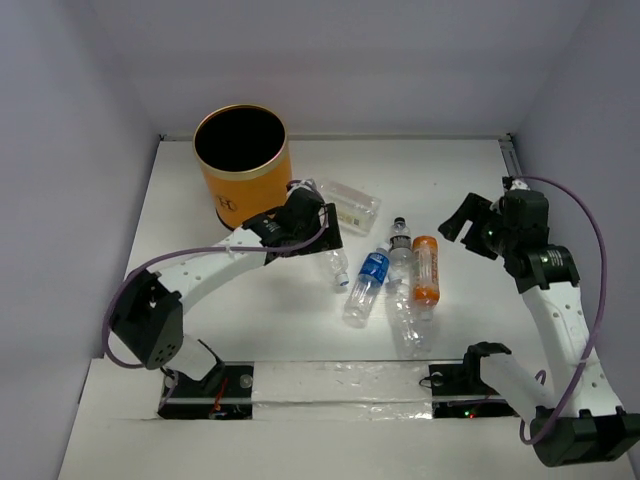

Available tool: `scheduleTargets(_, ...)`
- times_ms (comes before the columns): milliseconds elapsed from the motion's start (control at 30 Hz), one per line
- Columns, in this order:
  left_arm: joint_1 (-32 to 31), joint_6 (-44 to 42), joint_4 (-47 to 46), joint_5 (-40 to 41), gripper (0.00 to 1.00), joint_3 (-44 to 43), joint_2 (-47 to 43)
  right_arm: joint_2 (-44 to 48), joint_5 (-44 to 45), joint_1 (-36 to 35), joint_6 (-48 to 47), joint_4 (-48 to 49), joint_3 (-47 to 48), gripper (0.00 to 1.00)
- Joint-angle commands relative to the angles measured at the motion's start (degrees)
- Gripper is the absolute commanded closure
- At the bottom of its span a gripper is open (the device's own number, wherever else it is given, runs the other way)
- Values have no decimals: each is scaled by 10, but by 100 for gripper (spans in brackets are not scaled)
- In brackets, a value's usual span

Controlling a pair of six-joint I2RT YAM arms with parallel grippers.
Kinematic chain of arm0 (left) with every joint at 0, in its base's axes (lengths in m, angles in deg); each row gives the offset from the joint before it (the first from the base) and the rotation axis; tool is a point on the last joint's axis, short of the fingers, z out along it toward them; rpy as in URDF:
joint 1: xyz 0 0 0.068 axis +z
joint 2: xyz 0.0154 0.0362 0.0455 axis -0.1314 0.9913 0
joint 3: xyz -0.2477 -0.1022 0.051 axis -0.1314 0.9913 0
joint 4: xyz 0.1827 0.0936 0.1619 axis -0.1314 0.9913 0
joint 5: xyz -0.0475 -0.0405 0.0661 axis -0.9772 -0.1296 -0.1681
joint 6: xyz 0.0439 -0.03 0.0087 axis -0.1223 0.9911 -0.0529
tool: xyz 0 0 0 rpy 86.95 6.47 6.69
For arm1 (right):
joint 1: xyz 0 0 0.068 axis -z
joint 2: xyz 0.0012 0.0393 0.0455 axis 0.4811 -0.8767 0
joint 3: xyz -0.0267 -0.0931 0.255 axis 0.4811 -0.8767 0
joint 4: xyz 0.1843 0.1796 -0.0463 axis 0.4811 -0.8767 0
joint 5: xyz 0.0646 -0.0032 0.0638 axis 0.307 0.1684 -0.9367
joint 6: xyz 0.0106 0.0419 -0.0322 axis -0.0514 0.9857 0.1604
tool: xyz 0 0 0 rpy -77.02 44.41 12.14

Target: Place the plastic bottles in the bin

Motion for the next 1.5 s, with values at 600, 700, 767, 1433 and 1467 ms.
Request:
scheduleTargets(600, 94, -41, -136, -4, 11, -19, 144, -199, -24, 20, -53, 112, -22, 3)
scheduleTargets(700, 100, -41, -159, -13, 11, -15, 152, -224, -35, 20, -52, 125, -27, 2)
scheduleTargets(767, 105, -43, -160, -20, 11, -25, 168, -250, -45, 20, -51, 133, -29, 2)
scheduleTargets(1433, 106, -63, -192, -70, 56, -44, 227, -382, -83, 20, -41, 177, -43, 7)
scheduleTargets(1467, 106, -65, -194, -75, 58, -38, 224, -390, -82, 20, -39, 180, -45, 9)
